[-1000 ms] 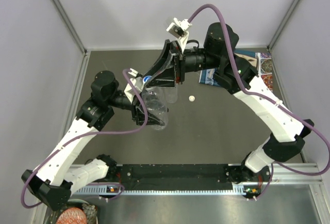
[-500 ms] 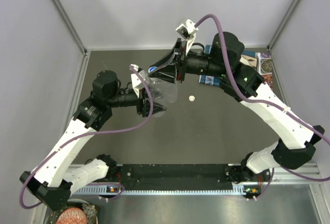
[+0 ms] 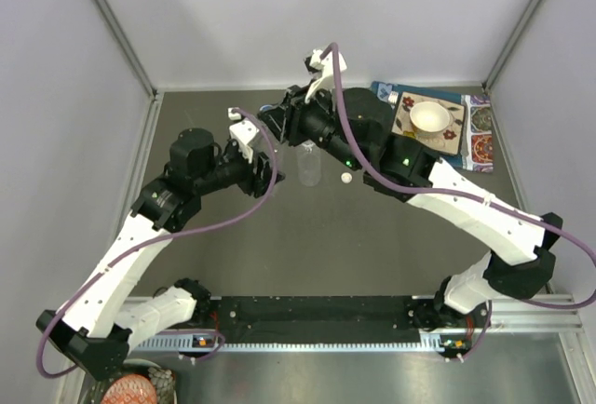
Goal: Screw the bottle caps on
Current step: Screw the bottle cap onto the plastic bottle.
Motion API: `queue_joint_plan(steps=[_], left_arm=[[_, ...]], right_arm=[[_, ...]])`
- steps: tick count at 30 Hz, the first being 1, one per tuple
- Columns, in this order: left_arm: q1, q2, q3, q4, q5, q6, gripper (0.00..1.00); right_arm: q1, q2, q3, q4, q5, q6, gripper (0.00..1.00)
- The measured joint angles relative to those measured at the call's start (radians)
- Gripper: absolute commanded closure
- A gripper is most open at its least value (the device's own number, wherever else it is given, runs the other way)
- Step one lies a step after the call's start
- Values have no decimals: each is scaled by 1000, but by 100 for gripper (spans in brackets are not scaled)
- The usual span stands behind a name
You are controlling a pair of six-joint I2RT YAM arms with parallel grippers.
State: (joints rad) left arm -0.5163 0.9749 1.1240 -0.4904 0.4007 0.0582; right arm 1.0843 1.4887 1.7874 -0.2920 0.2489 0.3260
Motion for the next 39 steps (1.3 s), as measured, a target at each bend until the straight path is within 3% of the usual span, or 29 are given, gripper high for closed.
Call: queue_joint_plan(steps=[1,3,4,7,12,18,20,22,27,33,39], left_arm=[[2,0,0,-3,-7,-4,100],[3,0,0,-2,-14,-7,100],[3,0,0,4,-17,-6,100],[5,-11,0,50,-7,-5,100],[7,-24,0,128,67,-8,100],[14,-24,-9,207,322,-28,100],[14,-23,-22,243,460,-50,100],[13,-21,-37,287,598,-88,100],[10,-8,-46,372,858,-168,100],[10,-1,-46,406,960,-196,100],[8,8,-47,414,983,-203,100]], right_arm=[[6,6,6,-2,25,5,61],[13,13,18,-11,52,16,42],[14,13,26,-24,57,26,24],[-10,-5,41,-59,49,53,1],[-77,-92,39,-71,-124,120,1],[-212,-243,11,4,-370,136,1],[-232,-260,13,40,-487,120,6],[-237,-260,16,63,-604,103,18],[-238,-176,53,88,-844,95,27],[-239,-64,54,74,-1002,114,31],[-243,-51,54,96,-1089,144,37]])
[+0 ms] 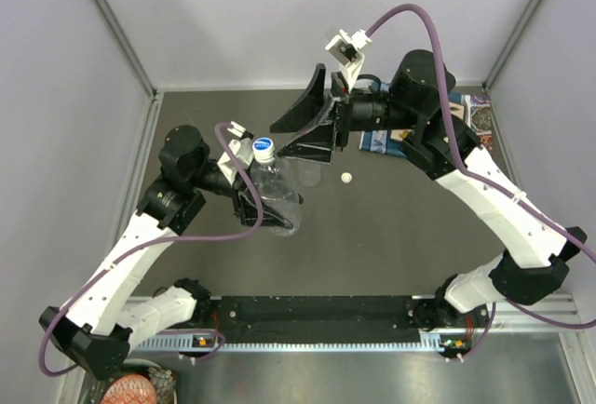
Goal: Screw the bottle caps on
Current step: Screw the bottle cap onto the plastic bottle.
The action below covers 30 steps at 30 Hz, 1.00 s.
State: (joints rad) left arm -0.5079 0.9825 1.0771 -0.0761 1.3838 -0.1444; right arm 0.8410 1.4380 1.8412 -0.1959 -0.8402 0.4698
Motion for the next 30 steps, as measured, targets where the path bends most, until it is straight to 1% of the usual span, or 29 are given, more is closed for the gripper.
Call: queue_joint_plan(steps=[5,11,12,14,15,17,18,21,25,27,30], left_arm=[[0,2,0,3,-4,-2,100],[0,2,0,1,-37,5,100],[0,2,0,0,-45,9,100],[0,2,0,-9,-58,18,100],[0,2,0,-12,-65,23,100],[0,2,0,-23,-80,32,100],[0,2,0,-28,-86,39,100],[0,1,0,-38,-101,53,100],[0,-5,0,-62,-134,82,100],[0,-8,0,-74,-163,103,100],[0,-14,4,-98,-217,136,100]], right_arm=[[0,7,0,34,-33,29,41],[0,22,0,54,-48,51,47],[1,25,0,55,-49,52,51],[2,29,1,55,-49,55,55],[2,31,1,54,-49,55,60],[3,37,9,55,-51,59,65],[3,39,13,54,-51,58,69],[6,41,21,53,-51,50,79],[8,42,21,47,-51,34,83],[8,42,21,45,-50,25,87],[7,42,21,39,-43,8,89]])
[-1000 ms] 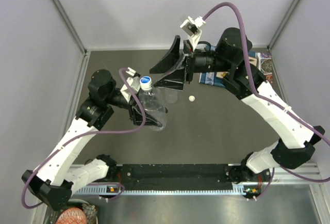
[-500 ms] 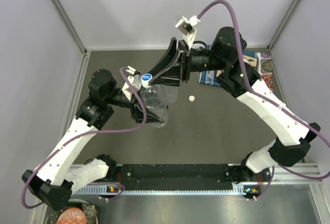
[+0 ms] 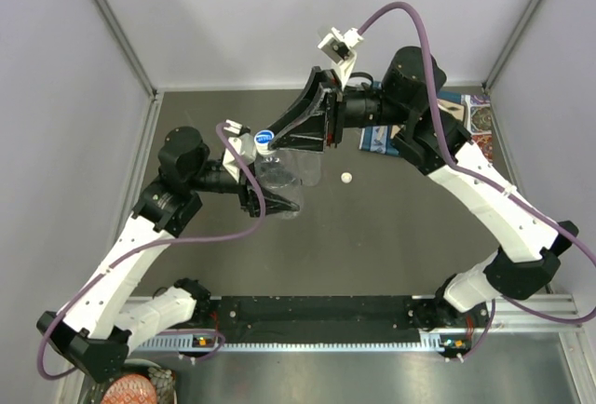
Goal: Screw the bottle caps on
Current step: Screw the bottle cap onto the plastic bottle.
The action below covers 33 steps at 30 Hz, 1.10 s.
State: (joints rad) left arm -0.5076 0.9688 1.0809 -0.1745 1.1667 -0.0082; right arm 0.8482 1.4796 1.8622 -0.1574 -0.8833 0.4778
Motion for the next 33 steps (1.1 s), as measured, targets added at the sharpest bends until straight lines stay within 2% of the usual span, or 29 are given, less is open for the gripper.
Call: queue_joint_plan(steps=[10,19,20,21,22,26,29,33], left_arm=[[1,-12,29,-65,-246,60,100],[6,-17,37,-109,-477,66,100],[6,-18,37,-115,-495,66,100],[6,-18,37,-121,-509,65,100],[8,-18,37,-125,-520,66,100],[9,-18,37,-134,-528,63,100],[10,-17,36,-136,-486,54,100],[10,-18,34,-112,-413,37,100]], right_arm=[[0,-19,5,-42,111,-84,97],[39,-72,-65,-63,379,-157,100],[50,-78,-74,-66,416,-166,97],[61,-83,-82,-64,448,-173,84],[71,-88,-90,-64,477,-182,82],[96,-100,-101,-73,546,-208,50],[105,-104,-94,-89,518,-222,38],[90,-92,-34,-128,417,-215,36]])
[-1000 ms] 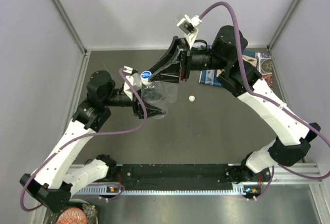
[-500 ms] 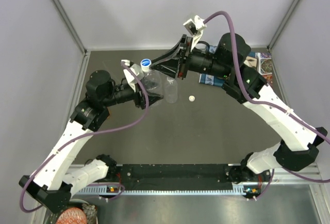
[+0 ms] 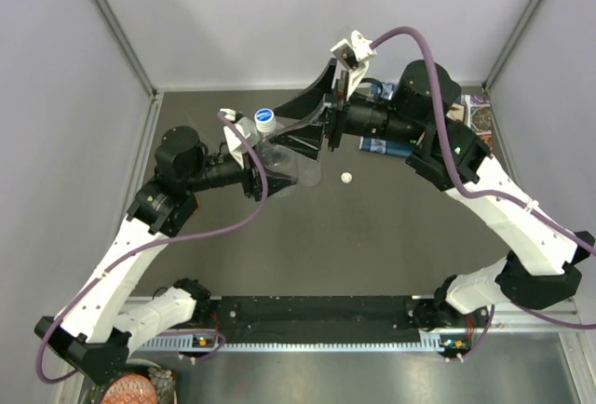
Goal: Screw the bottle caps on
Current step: Screw the bottle cap onto the plastic bottle, then place the plastic bottle at the center of the board.
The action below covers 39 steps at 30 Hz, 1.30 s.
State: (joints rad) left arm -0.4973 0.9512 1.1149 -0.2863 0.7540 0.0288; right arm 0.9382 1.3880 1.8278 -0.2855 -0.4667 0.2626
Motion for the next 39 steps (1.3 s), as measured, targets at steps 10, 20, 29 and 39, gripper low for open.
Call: queue_joint_plan(steps=[10,20,29,39], left_arm=[[5,-1,0,31,88,-16,100],[5,-7,-3,39,99,-25,100],[3,-5,-11,30,114,-20,100],[-3,-8,-11,21,70,-35,100]], right_arm=[[-19,40,72,3,-122,8,37],[-26,78,102,8,-141,10,44],[-26,128,104,6,-153,17,78],[-24,115,87,9,-107,-9,100]])
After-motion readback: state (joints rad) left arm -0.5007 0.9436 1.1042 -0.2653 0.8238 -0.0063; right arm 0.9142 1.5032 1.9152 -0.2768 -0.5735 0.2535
